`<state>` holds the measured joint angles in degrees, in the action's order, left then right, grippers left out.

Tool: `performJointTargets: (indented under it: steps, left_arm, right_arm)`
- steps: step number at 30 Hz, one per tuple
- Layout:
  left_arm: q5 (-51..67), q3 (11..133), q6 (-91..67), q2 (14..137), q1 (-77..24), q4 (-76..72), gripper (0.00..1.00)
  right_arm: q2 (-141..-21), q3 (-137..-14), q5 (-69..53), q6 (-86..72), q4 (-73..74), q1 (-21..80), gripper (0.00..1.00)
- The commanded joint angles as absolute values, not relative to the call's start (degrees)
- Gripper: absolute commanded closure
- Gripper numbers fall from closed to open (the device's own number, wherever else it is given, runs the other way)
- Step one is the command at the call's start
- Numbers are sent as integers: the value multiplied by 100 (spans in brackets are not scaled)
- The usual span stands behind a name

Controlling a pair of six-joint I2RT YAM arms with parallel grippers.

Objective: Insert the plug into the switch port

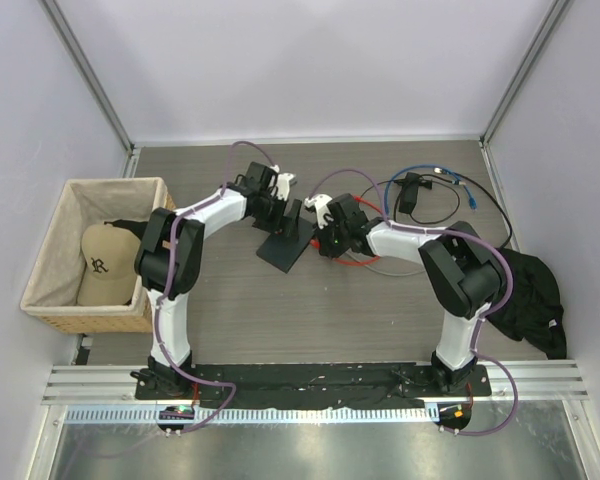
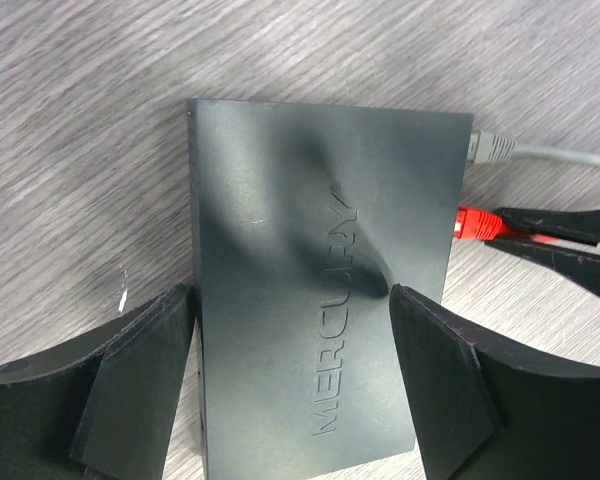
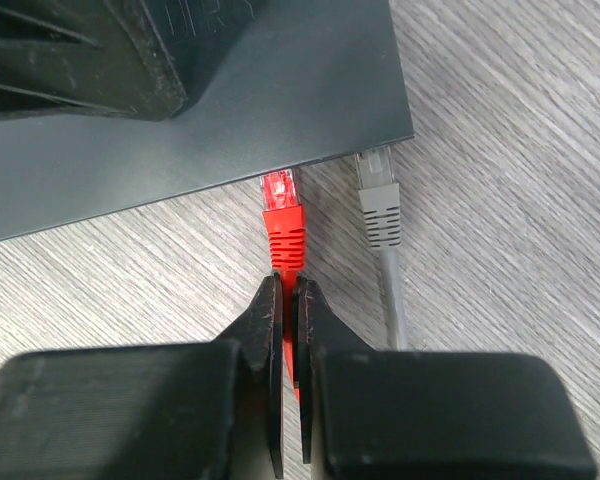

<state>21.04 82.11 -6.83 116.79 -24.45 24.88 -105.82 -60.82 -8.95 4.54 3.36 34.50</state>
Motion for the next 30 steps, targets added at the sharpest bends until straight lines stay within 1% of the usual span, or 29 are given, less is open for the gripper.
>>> performJointTargets:
  steps: [1, 5, 9, 11, 12, 14, 15, 18, 22, 23, 24, 26, 29, 30]
  left_arm:
    - [3111, 8033, -485, 12348, -2830, 3743, 18]
    - [2954, 8016, -299, 12296, -2900, 3937, 18]
    - [2137, 8155, -246, 12103, -2691, 3955, 18]
    - [1795, 8261, -264, 12068, -2550, 3876, 15]
    - [1715, 8384, -246, 12067, -2427, 3832, 14]
    - [1452, 8516, -211, 12059, -2303, 3788, 12]
    - [1346, 8656, -194, 12059, -2207, 3788, 11]
    - [976, 8876, -211, 11910, -2075, 3692, 9]
    - [555, 8886, -395, 11339, -2004, 3507, 6]
    - [441, 8851, -448, 11016, -2013, 3481, 4]
    - [309, 8816, -509, 10856, -2004, 3420, 4]
    - [211, 8711, -746, 10322, -2013, 3393, 2]
    - [176, 8404, -1037, 9714, -2013, 3331, 0]
    - [184, 8272, -1063, 9233, -2013, 3244, 0]
  right_arm:
    - [-10758, -6600, -1266, 527, -299, 3630, 99]
    - [-10793, -6838, -1292, 545, -150, 3647, 99]
    - [-10644, -6619, -1327, 388, -35, 3674, 95]
    - [-10539, -6425, -1292, 325, 253, 3674, 87]
    - [-10399, -6373, -1161, 256, 342, 3674, 78]
    - [-10231, -6267, -915, 237, 622, 3656, 71]
    - [-10056, -6258, -670, 194, 720, 3639, 64]
    - [-9757, -6337, -405, 79, 1063, 3428, 53]
    - [-9256, -6696, -159, -245, 1248, 2875, 51]
    - [-9211, -6767, -62, -350, 1248, 2770, 49]
    - [-9185, -6846, -27, -465, 1231, 2516, 45]
    - [-9263, -7101, 569, -806, 1239, 2286, 40]
    - [-9535, -7391, 1078, -1106, 1222, 1926, 40]
    - [-9641, -7453, 1168, -1168, 1187, 1873, 40]
